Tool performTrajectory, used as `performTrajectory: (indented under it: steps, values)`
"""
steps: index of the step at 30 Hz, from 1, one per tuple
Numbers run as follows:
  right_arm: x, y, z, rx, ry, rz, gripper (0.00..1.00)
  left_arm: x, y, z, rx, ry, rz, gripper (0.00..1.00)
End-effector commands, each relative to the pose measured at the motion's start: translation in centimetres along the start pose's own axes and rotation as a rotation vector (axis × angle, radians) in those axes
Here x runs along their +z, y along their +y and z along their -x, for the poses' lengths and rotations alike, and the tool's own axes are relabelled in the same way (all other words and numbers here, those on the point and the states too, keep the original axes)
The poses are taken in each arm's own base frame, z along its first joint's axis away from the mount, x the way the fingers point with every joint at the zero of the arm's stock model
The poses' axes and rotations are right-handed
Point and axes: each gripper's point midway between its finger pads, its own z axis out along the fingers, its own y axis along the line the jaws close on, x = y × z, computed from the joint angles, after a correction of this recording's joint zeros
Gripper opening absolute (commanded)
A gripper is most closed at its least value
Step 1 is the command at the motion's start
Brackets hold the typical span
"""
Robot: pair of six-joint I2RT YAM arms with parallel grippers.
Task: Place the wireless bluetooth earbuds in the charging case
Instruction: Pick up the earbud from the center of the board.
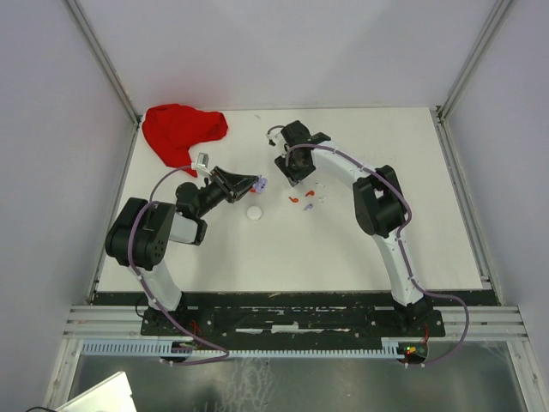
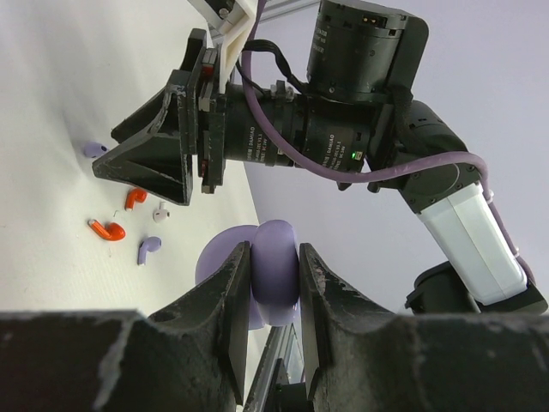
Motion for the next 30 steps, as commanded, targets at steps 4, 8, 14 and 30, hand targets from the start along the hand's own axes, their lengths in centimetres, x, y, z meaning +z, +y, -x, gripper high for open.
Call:
performTrajectory:
  steps: [4,8,14,30]
  values:
    - [-0.3,-0.6,2.3,0.001,-0.065,-0.009,0.53,-0.1,-1.1,0.0,0.012,-0.002,-0.047,0.03]
    - [-0.1,-0.7,2.3,-0.002,-0.063,-0.017,0.52,-0.1,-1.1,0.0,0.011,-0.002,-0.046,0.03]
    - [0.4,-1.0,2.2,-0.005,-0.052,-0.028,0.52,-0.1,-1.1,0.0,0.011,-0.003,-0.046,0.03]
    - [1.1,-2.5,1.6,0.036,-0.034,-0.072,0.52,-0.1,-1.0,0.0,0.007,-0.002,-0.045,0.03]
